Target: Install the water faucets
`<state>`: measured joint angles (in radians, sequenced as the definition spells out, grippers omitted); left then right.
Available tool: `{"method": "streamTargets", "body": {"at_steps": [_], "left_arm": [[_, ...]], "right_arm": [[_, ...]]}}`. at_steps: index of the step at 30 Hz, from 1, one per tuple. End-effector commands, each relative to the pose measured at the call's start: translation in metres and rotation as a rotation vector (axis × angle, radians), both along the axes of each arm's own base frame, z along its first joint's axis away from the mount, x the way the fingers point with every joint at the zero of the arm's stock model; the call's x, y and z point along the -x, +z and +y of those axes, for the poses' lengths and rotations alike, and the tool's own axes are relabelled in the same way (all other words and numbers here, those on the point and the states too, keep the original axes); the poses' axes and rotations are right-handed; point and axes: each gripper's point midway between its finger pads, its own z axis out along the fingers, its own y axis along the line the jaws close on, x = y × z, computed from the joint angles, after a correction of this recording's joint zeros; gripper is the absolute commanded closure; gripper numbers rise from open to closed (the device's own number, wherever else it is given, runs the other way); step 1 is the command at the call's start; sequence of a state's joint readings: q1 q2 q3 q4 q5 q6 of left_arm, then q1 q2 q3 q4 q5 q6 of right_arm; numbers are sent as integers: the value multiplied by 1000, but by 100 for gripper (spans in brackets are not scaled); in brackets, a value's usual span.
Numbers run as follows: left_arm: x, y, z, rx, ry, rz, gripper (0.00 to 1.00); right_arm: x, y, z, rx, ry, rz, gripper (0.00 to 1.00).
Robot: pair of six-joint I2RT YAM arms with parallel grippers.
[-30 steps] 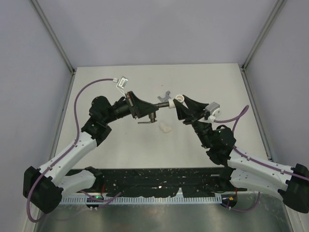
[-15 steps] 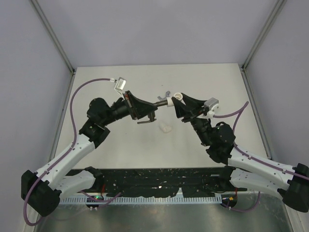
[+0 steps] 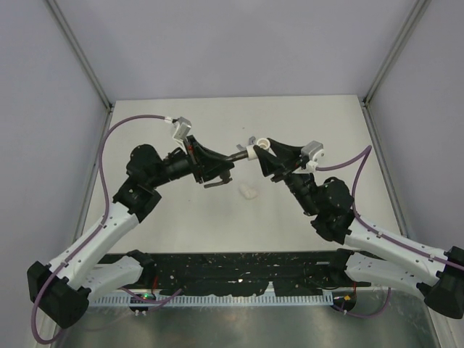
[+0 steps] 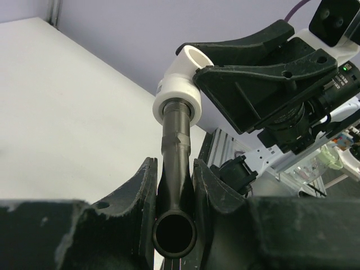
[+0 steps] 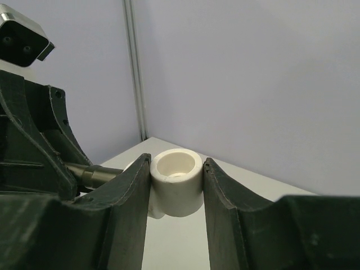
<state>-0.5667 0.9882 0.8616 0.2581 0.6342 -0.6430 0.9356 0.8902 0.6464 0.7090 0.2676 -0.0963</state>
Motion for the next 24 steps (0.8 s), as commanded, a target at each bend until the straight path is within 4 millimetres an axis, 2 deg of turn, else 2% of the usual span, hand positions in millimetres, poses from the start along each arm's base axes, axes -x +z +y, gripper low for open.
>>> {"method": "streamTargets", "body": {"at_steps": [1,11,14,24], "left_arm": [[21,23,-1,-29,-86,-173,100],[27,31,7,-40,-95,-211,100],[26,26,11,-89,-83,-264,100],[17,10,29,-257,12,-495,100]], "right_arm": [[20,21,22,-14,144,-34,95],[27,19,32,27,202,-54,95],[28,24,34,30,216,-49,95],[22,19,47,55,243,41,95]]}}
